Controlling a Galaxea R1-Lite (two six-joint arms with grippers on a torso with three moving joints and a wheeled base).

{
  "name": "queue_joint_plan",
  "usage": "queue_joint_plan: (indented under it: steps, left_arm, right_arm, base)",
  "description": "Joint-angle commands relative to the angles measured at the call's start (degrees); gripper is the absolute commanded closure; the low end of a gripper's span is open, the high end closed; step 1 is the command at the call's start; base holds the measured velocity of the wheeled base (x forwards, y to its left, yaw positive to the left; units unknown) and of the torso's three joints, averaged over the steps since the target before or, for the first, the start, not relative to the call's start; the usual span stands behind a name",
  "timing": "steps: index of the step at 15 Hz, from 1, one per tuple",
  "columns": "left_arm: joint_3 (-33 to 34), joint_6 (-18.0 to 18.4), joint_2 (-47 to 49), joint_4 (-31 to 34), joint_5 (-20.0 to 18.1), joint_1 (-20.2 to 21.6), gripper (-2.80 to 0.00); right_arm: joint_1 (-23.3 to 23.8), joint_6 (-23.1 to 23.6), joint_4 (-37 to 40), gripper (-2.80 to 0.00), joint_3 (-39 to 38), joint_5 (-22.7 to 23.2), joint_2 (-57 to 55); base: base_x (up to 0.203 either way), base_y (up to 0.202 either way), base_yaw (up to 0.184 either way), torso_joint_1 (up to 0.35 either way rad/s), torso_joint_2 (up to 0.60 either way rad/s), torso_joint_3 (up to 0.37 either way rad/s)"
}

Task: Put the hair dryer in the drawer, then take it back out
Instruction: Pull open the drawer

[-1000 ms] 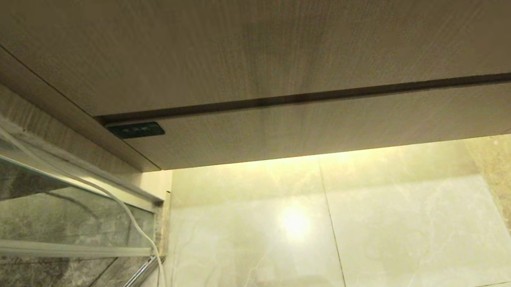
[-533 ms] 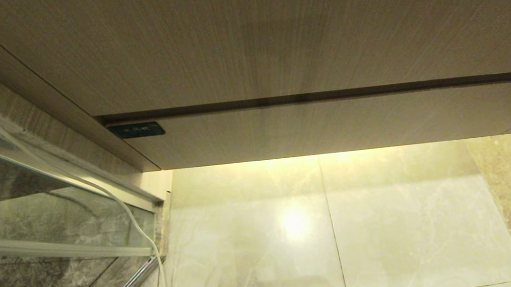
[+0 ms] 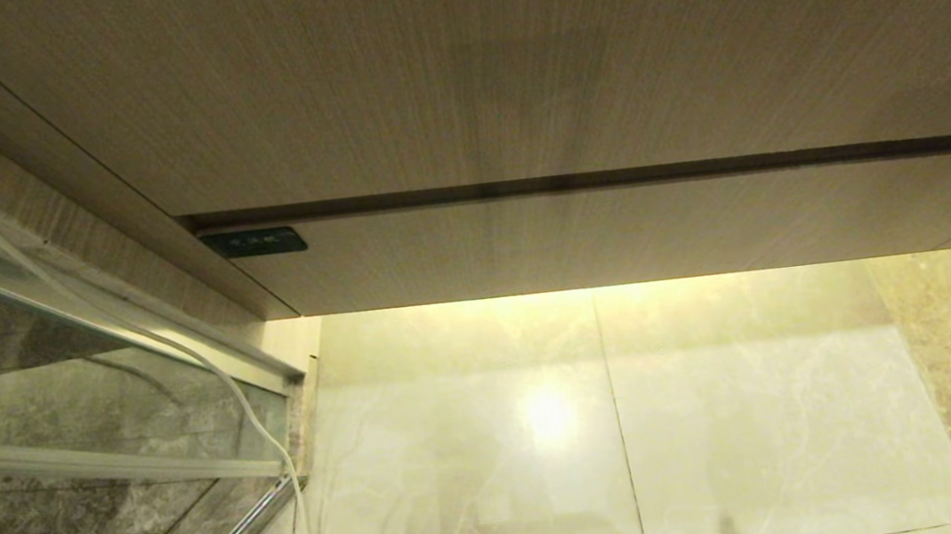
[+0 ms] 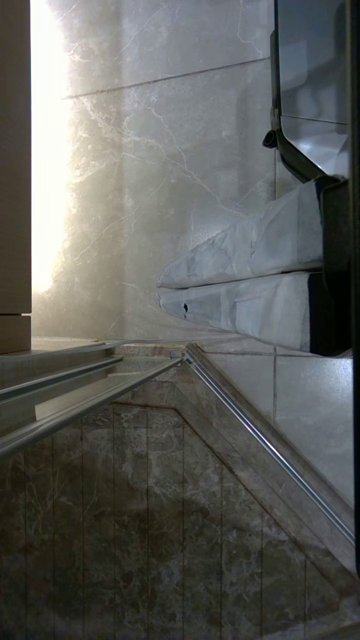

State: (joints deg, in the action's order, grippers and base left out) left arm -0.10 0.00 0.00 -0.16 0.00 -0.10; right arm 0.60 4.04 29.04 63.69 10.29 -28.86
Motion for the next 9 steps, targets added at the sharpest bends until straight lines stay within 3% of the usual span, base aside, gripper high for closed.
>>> queue_joint_plan:
  steps: [1,3,5,6,7,9]
  left_arm:
    - [0.0,0.0,0.0,0.0,0.0,0.0,0.0]
    - [0.0,0.0,0.0,0.0,0.0,0.0,0.0]
    - [0.0,0.0,0.0,0.0,0.0,0.0,0.0]
    - [0.0,0.0,0.1,0.0,0.0,0.0,0.0]
    - [0.0,0.0,0.0,0.0,0.0,0.0,0.0]
    - [0.0,0.0,0.1,0.0,0.0,0.0,0.0]
  right_arm:
    - [-1.4,3.8,17.7,0.0,10.6,6.2,-14.3]
    - [-2.8,13.4,30.8,0.0,15.1,9.6,-19.5]
    - [-3.1,29.8,39.4,0.0,17.6,11.9,-25.3]
    - [-3.0,35.0,41.9,0.0,18.5,12.5,-28.3]
    - [-3.0,39.5,43.6,0.0,19.6,13.3,-31.0]
    - [-3.0,41.4,39.7,0.0,21.6,14.1,-36.6]
  base:
    - [0.0,0.0,0.0,0.0,0.0,0.0]
    - [0.0,0.0,0.0,0.0,0.0,0.0]
    - [0.0,0.0,0.0,0.0,0.0,0.0]
    - [0.0,0.0,0.0,0.0,0.0,0.0]
    - [0.0,0.0,0.0,0.0,0.0,0.0]
    - [0.0,0.0,0.0,0.0,0.0,0.0]
